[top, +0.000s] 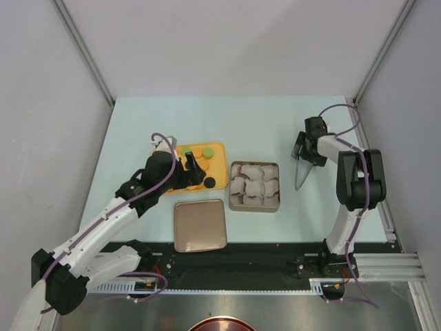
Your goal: Pack the cookies
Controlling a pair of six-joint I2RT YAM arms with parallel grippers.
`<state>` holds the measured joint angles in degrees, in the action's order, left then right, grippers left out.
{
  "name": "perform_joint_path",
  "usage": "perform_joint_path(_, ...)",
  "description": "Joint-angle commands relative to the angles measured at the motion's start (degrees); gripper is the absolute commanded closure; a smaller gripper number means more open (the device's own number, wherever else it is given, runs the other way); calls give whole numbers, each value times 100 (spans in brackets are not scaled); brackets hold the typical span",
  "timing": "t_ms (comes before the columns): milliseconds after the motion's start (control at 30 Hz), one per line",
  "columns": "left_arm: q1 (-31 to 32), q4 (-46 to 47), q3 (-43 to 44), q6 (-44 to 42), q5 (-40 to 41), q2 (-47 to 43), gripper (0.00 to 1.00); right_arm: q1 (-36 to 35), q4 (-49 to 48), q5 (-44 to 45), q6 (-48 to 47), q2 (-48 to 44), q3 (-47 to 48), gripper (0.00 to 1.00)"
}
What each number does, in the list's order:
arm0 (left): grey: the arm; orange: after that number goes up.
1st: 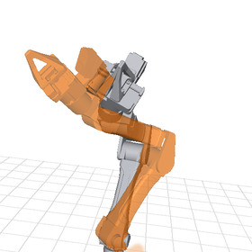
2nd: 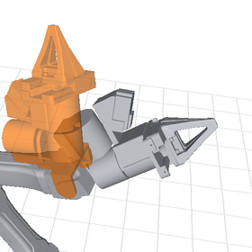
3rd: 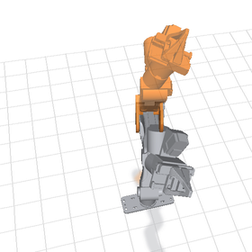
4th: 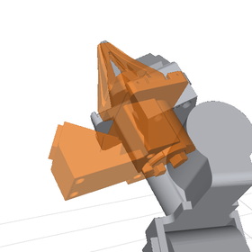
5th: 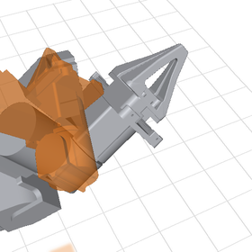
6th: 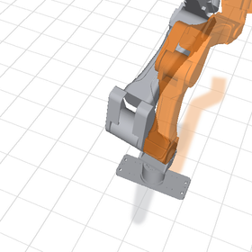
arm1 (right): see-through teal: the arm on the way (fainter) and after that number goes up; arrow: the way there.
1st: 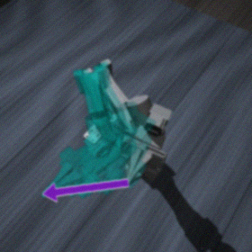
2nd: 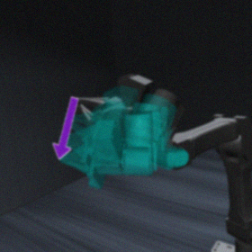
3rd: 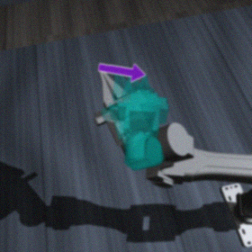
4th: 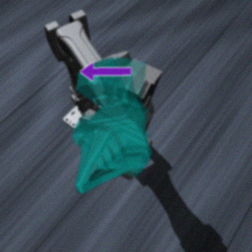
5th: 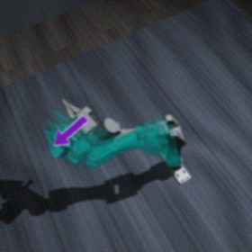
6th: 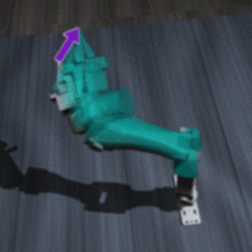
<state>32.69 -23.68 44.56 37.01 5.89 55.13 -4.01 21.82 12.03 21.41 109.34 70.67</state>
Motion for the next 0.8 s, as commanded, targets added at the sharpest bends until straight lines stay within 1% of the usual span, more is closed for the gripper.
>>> perform_joint_path(0, 36, 101, -43, -36, 18, -38, 2, -144, 94, -149, 258, -273, -413, 14)
perform_joint_path(133, 36, 118, -87, -28, -9, -108, 2, -240, -46, -149, 390, -439, -651, 11)
perform_joint_path(167, 27, 136, -96, -19, -18, -117, 1, -275, -64, -122, 408, -475, -686, 4)
perform_joint_path(200, 36, 127, -105, -28, -18, -134, 2, -284, -125, -105, 451, -579, -721, 0)
perform_joint_path(533, 36, 180, -166, 34, -79, -170, 1, -390, -301, -43, 522, -1046, -906, 0)
perform_joint_path(633, 36, 197, -210, 43, -88, -187, 1, -434, -380, 1, 540, -994, -1020, 0)
perform_joint_path(767, 36, 171, -210, 34, -97, -170, 1, -434, -372, 71, 470, -704, -994, 0)
